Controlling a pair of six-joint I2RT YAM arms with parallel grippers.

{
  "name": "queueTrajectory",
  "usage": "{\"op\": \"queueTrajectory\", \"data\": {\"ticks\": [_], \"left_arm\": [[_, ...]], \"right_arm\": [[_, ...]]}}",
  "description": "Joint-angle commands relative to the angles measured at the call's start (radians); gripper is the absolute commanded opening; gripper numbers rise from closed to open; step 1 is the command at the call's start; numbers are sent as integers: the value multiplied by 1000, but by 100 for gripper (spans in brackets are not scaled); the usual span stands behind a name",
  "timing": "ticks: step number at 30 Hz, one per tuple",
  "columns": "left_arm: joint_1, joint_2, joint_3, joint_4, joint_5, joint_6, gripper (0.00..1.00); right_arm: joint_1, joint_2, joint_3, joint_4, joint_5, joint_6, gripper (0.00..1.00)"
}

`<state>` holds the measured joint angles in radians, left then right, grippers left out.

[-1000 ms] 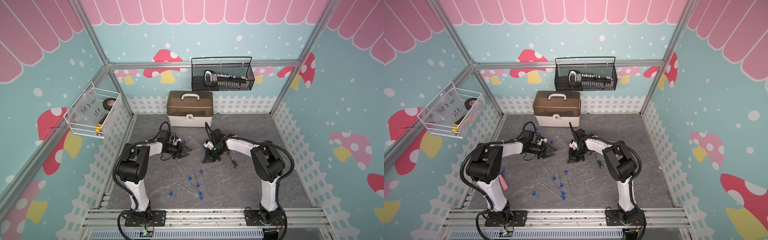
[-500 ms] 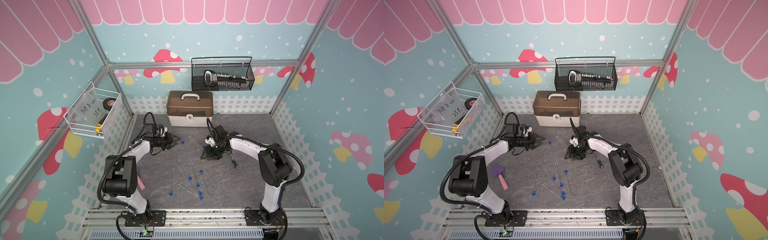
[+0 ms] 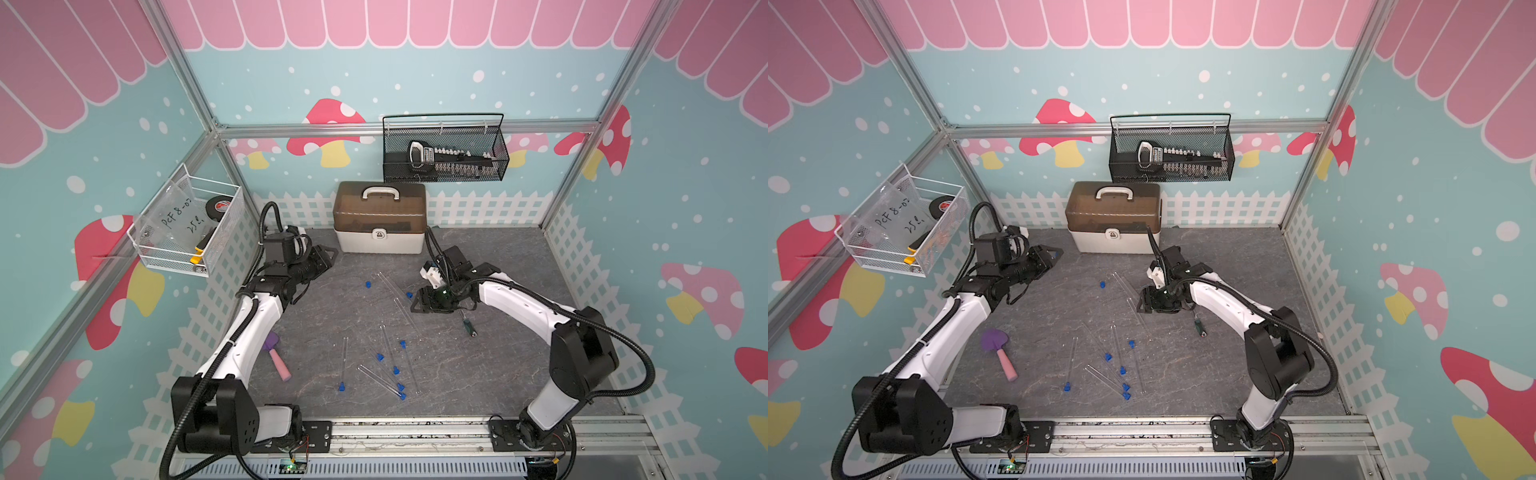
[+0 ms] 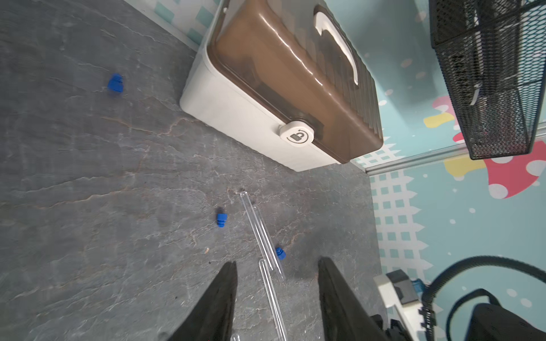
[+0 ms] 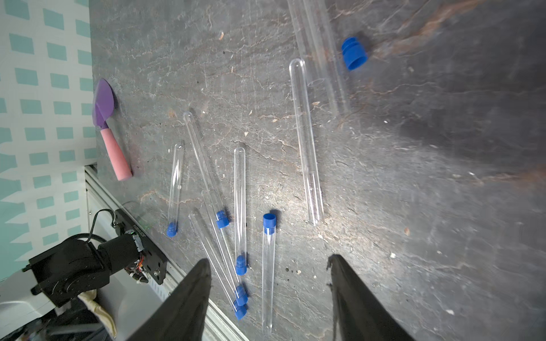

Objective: Remove stoppers from test tubes
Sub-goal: Place the test tube at the center of the board, then pick up the test tube at the center of the board.

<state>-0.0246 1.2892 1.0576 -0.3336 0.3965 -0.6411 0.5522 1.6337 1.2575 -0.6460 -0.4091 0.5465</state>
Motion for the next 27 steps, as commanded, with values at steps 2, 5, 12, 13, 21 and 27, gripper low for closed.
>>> {"op": "queueTrajectory", "data": {"ticks": [2,5,12,13,21,27], "left_arm": [[-4,-78,-67,-115,-38,46,45],[-6,-134,-92,-171,-61,50,45],[-37,-269,-148,-229,-146,14,46],[-40,-285,-156,-235,-147,11,46],[-61,-362,-227,-307,-116,-15,48],[-61,-399,-261,-319,-97,-44,50]], "right_arm": [[31,-86,-107,12,72,-77,69],[50,-120,-156,-1,86,-87,69],[110,-182,-251,33,90,-75,69],[126,-181,-260,35,98,-67,68],[285,-115,-298,39,253,-8,63],[365,-55,-264,64,315,25,61]]}}
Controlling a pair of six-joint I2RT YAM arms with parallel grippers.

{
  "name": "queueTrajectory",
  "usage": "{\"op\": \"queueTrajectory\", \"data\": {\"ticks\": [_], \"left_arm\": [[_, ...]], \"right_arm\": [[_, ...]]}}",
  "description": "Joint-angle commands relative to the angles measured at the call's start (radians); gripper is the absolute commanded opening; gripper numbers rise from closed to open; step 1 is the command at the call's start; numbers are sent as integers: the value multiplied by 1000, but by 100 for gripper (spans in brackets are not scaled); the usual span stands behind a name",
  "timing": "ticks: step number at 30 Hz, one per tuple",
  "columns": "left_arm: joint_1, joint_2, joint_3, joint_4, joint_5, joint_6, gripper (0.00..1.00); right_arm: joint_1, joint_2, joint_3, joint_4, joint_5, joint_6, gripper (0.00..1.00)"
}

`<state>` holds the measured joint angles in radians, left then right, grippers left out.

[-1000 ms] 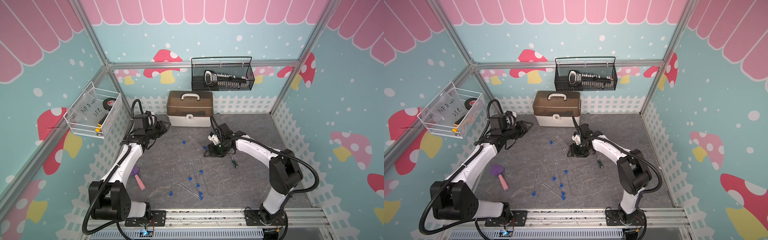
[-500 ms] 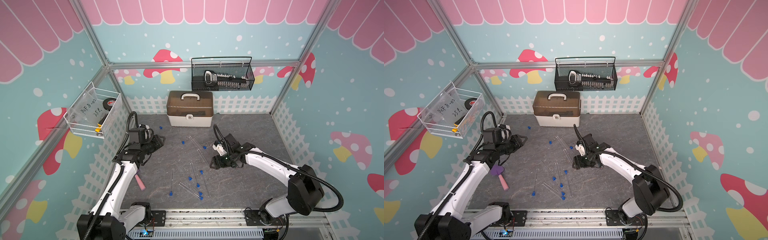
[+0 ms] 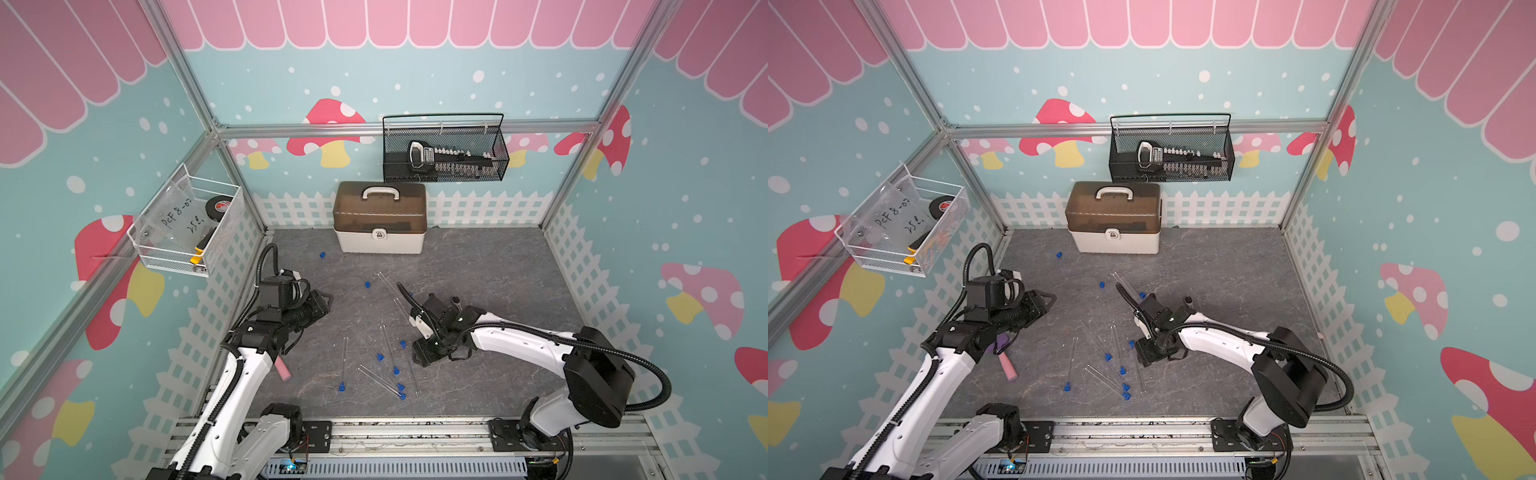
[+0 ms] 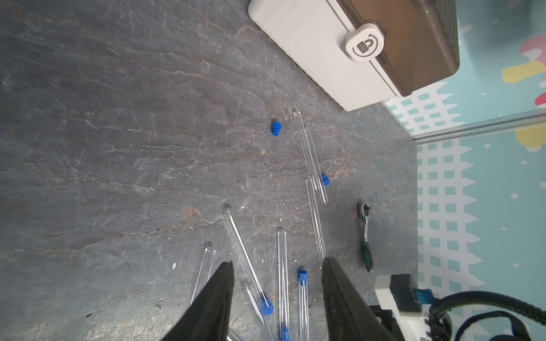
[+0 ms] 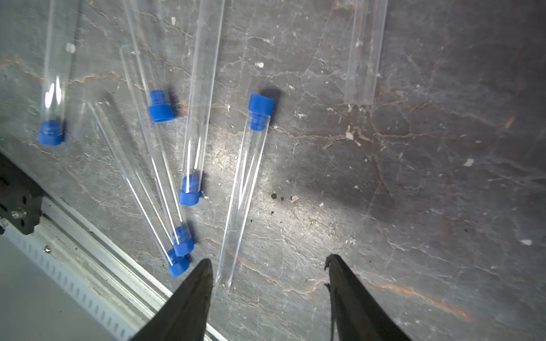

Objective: Remove stoppers from test tubes
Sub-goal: Pick up the test tube at the center of the board.

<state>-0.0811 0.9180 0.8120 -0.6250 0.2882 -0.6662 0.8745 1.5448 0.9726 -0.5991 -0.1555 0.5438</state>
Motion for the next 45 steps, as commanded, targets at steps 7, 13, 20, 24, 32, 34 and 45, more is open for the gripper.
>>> {"op": "queueTrajectory", "data": {"ticks": [7,13,20,24,32,34,45], "left_arm": [[-5,-41,-20,-53,17,-19,52],[-5,-60,-24,-73,16,-21,52],[-5,-78,-30,-83,21,-19,52],[-4,-82,-28,-93,23,-19,52],[-5,-81,-27,-97,26,-19,52],[-5,-80,-24,-96,25,-20,52],[-9,-92,-40,-93,28,-25,52]], "right_arm": [[108,142,106,-3,116,33,60],[129,199,164,-35,159,38,58],[137,244,174,-47,223,62,50],[145,272,186,-24,219,58,46],[148,301,183,-8,200,73,30],[147,292,179,-7,207,77,27],[148,254,168,-7,193,94,15]]}}
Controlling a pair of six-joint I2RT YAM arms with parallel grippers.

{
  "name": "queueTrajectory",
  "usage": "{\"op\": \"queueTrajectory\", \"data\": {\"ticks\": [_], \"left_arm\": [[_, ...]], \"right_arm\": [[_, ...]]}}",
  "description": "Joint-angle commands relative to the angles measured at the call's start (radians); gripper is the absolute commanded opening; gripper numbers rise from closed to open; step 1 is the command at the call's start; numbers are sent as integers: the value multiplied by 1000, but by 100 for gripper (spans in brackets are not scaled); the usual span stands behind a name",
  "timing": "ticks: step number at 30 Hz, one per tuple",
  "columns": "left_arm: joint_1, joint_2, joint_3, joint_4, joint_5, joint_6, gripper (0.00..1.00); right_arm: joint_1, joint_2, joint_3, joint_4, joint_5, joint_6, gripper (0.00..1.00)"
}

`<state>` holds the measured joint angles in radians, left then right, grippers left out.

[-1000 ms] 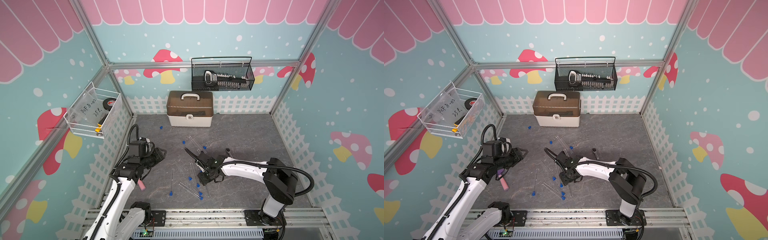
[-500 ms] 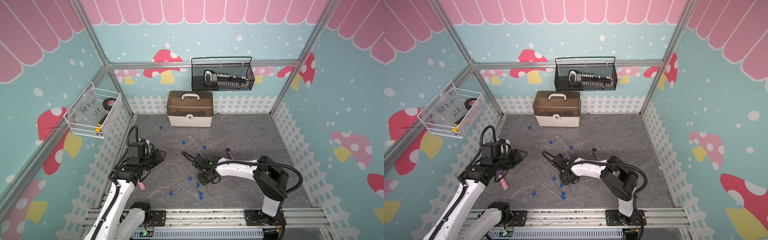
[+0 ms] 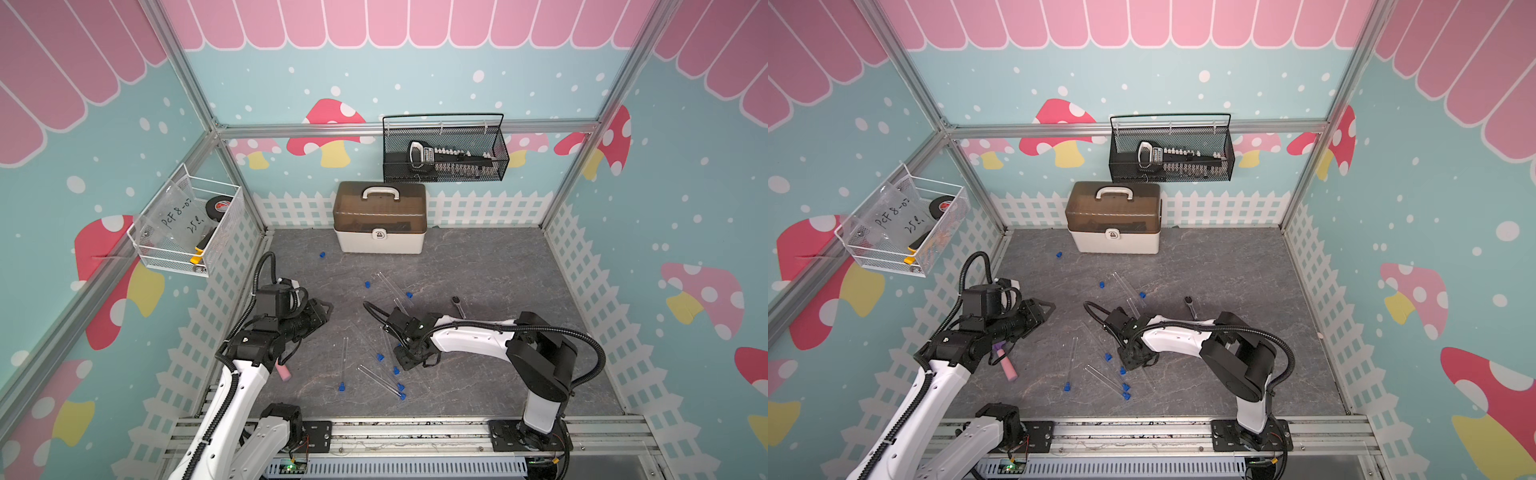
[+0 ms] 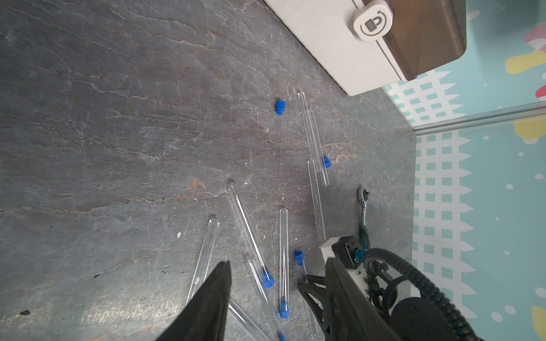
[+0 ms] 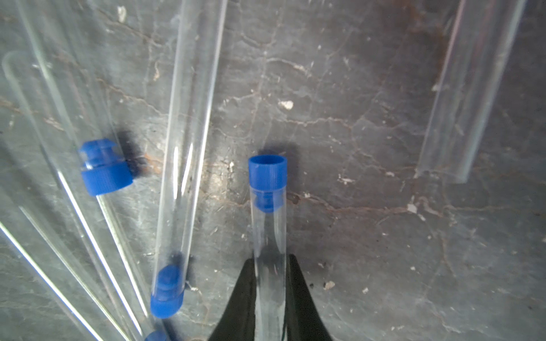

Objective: Remove stoppers from test tubes
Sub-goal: Pick up the test tube at the center of the board.

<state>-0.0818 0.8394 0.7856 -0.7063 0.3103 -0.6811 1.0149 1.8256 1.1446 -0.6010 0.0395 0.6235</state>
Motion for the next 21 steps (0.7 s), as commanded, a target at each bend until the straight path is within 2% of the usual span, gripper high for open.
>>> {"op": "queueTrajectory", "data": {"ticks": [1,13,16,21], "left_arm": [[-11,-13,-14,-12,6,-10,52],[-28,0,22,13,30,4,53],[-37,0,23,56,74,8,55],[-61,6,14,177,194,0,62]], "right_arm": [[7,-37,-6,-5,4,16,15],[5,-182,-12,7,30,21,13],[-19,-235,10,-9,17,31,13],[-113,-337,38,38,-86,82,13]]}}
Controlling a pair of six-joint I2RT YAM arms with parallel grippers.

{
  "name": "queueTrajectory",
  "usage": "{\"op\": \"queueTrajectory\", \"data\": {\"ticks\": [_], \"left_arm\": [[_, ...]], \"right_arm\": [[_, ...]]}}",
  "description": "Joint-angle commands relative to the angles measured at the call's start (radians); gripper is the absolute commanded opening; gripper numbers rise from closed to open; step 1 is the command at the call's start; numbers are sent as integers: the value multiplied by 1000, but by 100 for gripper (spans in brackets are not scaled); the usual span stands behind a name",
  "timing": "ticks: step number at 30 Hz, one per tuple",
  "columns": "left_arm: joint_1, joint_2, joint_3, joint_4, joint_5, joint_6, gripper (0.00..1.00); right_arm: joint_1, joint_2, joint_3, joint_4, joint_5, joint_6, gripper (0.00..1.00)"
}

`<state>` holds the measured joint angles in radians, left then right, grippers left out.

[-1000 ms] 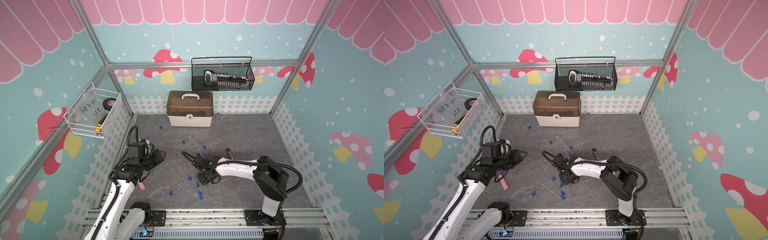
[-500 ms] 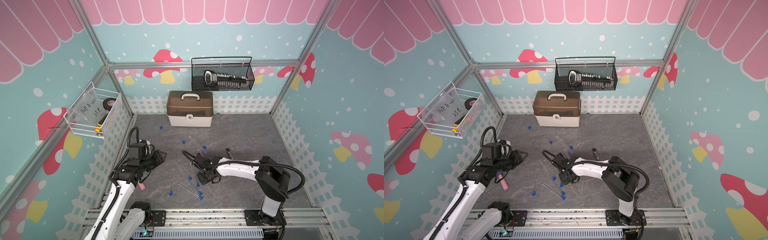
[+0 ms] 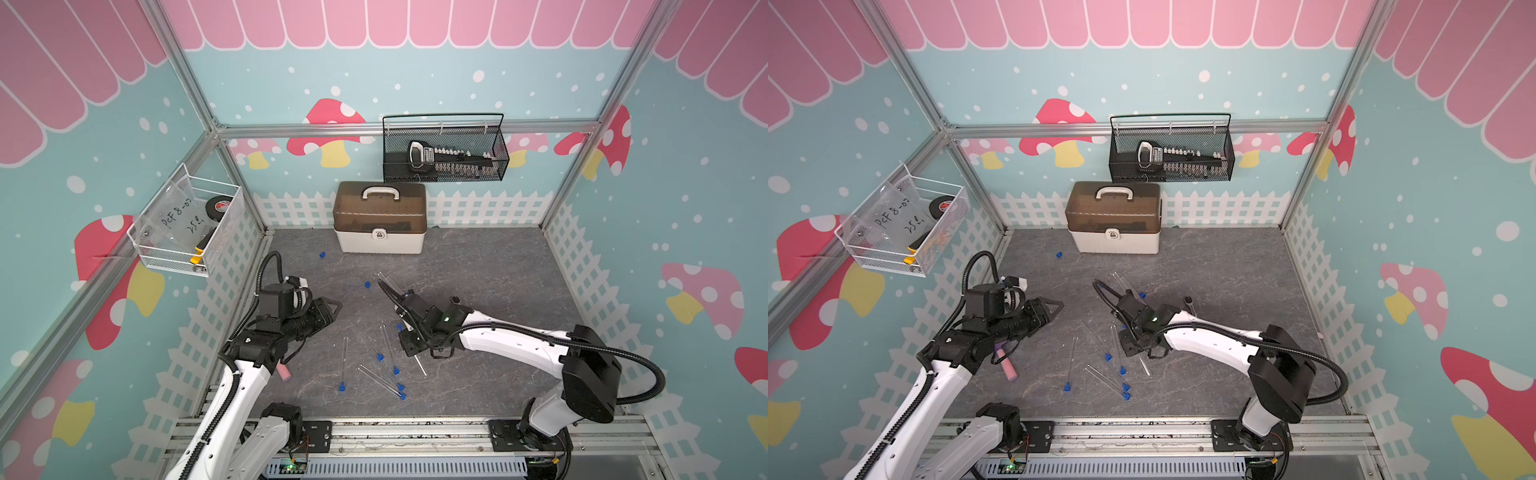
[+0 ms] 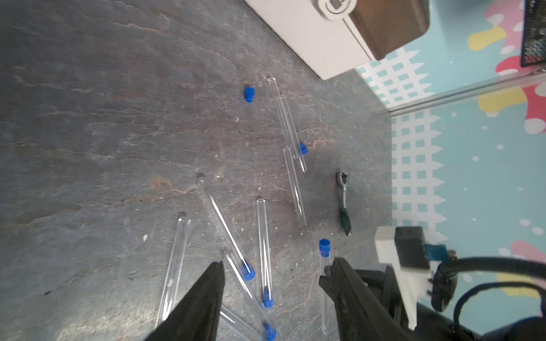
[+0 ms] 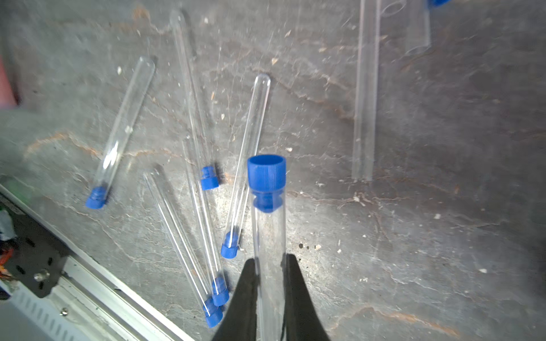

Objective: Remove stoppers from test tubes
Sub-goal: Pick up the test tube at the center of the board.

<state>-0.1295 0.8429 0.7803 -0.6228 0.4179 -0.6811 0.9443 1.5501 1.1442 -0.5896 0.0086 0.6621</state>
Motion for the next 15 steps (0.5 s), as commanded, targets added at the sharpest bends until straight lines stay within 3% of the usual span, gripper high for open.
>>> {"op": "queueTrajectory", "data": {"ticks": [1,6,10,12,15], "left_arm": [[-18,3,20,107,103,-1,65],[-62,19,26,178,197,12,81],[-87,26,26,239,268,-20,88],[-106,33,24,282,307,-37,99],[-125,50,30,304,335,-39,99]], "right_arm": [[-58,-77,41,43,-79,58,13],[-137,-148,26,200,-212,175,13],[-178,-203,1,317,-225,283,14],[-194,-224,-5,382,-234,342,14],[-202,-225,13,443,-257,395,14]]}}
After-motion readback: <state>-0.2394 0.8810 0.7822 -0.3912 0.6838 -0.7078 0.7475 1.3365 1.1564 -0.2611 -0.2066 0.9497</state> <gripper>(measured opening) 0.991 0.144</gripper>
